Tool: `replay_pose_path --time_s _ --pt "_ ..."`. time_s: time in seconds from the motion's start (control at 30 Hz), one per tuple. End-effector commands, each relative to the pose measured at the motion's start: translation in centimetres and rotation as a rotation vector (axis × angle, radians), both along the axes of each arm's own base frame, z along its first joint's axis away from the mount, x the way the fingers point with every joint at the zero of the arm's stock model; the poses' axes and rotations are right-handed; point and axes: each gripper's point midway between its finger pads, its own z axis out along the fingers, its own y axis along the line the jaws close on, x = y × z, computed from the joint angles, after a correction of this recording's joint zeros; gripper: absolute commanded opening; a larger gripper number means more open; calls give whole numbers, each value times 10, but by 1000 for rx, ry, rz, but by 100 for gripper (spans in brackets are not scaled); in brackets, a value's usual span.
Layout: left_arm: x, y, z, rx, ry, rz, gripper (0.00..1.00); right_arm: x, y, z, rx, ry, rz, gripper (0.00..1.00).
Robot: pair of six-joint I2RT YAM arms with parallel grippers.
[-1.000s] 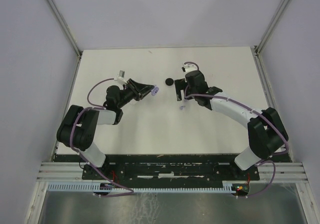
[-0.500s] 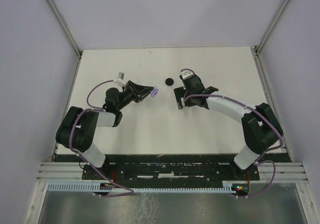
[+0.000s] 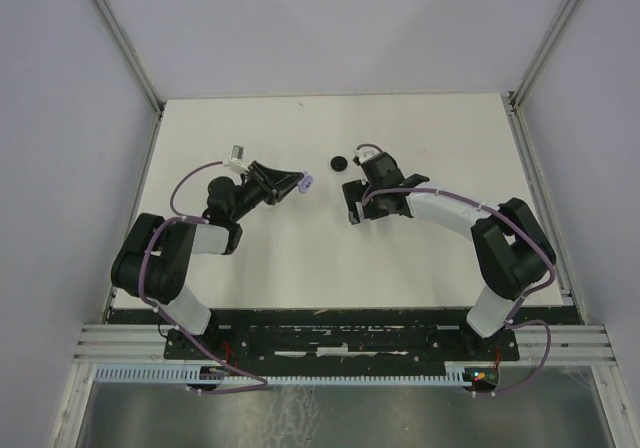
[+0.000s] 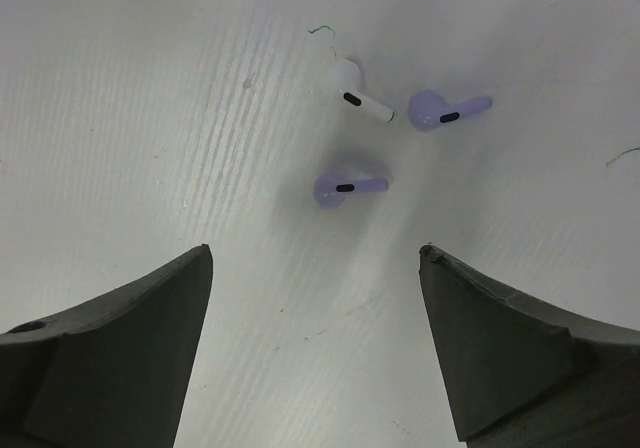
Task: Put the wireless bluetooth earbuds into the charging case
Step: Pick up the earbud from the center of the board.
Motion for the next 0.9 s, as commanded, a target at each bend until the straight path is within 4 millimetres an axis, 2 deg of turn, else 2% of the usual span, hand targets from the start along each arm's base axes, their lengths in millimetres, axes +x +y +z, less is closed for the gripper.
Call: replay_pose_path --time_s 0.0,0.43,0.87 --pt "-1 2 13 -39 -45 -7 3 6 18 4 60 -12 13 92" --pt "0 8 12 -42 -43 1 3 0 32 -14 61 30 48 91" --pt "1 11 9 -46 -35 8 3 4 49 -27 70 42 69 91"
